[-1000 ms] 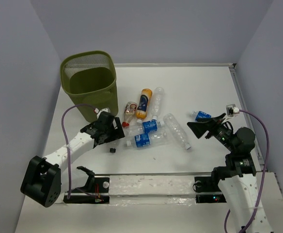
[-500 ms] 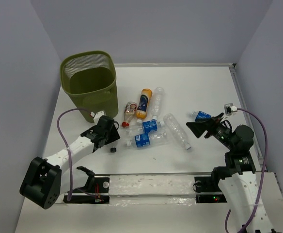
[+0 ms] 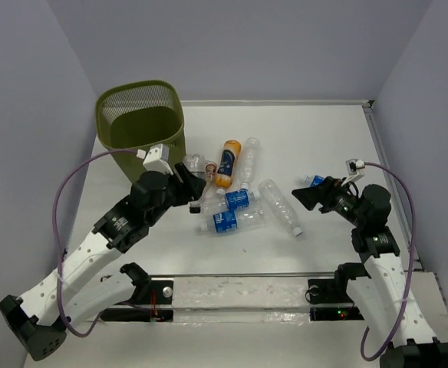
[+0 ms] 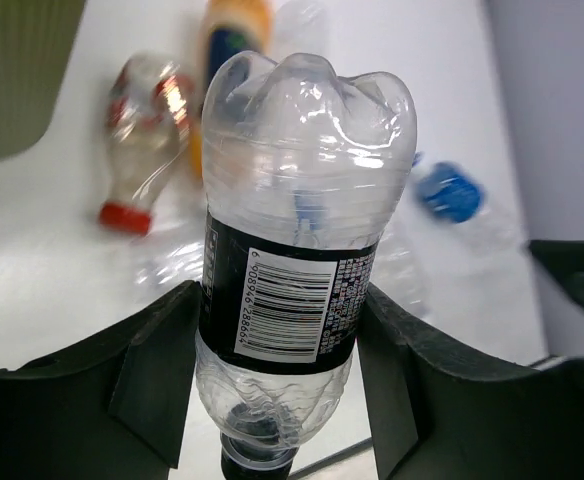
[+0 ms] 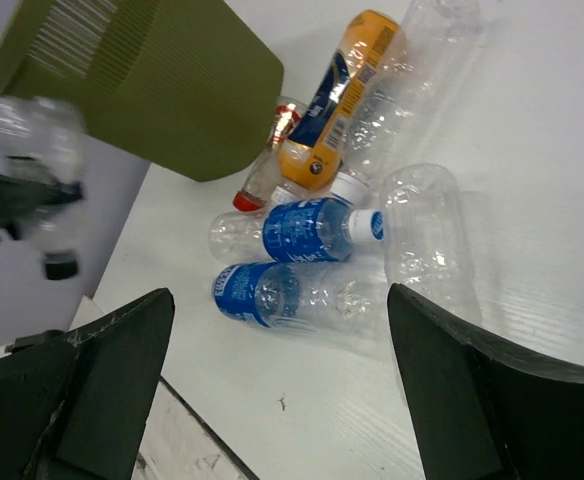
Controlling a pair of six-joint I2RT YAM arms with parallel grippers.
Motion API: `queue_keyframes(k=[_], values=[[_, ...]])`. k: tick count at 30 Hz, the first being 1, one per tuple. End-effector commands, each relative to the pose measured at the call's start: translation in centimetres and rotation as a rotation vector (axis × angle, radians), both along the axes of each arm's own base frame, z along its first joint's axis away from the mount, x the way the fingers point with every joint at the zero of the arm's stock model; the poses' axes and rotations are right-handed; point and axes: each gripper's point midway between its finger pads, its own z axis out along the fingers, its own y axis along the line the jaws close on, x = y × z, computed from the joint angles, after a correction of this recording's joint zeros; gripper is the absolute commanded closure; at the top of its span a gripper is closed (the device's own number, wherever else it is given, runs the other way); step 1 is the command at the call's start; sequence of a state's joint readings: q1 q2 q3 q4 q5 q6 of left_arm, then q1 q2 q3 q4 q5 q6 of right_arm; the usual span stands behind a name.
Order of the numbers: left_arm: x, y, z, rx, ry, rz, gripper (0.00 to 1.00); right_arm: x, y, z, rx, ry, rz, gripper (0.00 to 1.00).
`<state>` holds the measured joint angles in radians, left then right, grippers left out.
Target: Put the plastic bottles in the bin
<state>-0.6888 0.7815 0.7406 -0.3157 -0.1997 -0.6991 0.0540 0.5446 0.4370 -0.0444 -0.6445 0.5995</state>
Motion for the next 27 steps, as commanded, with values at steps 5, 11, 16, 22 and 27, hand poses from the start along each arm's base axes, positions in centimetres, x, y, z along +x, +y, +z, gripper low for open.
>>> queue_keyframes(k=[5,11,16,22,27], values=[[2.7,-1.2,20.5,-0.172,-0.487,0.016,0.64,4.3,0.4,-3.0,-0.111,0.084,-0.055,0.07],[6.6,1.0,26.9,-0.091,-0.639,0.205,0.62,6.4,2.3,-5.8,-0.271,0.132,-0.075,0.0],[10.3,4.9,29.2,-0.01,-0.685,0.356,0.62,7.7,1.0,-6.4,-0.373,0.156,-0.137,0.0],[16.4,10.1,27.2,0.055,-0.635,0.481,0.61,8.3,1.0,-9.1,-0.492,0.223,-0.102,0.0],[19.6,13.8,25.6,0.084,-0.601,0.564,0.61,8.3,2.8,-9.9,-0.51,0.228,-0.019,0.0]])
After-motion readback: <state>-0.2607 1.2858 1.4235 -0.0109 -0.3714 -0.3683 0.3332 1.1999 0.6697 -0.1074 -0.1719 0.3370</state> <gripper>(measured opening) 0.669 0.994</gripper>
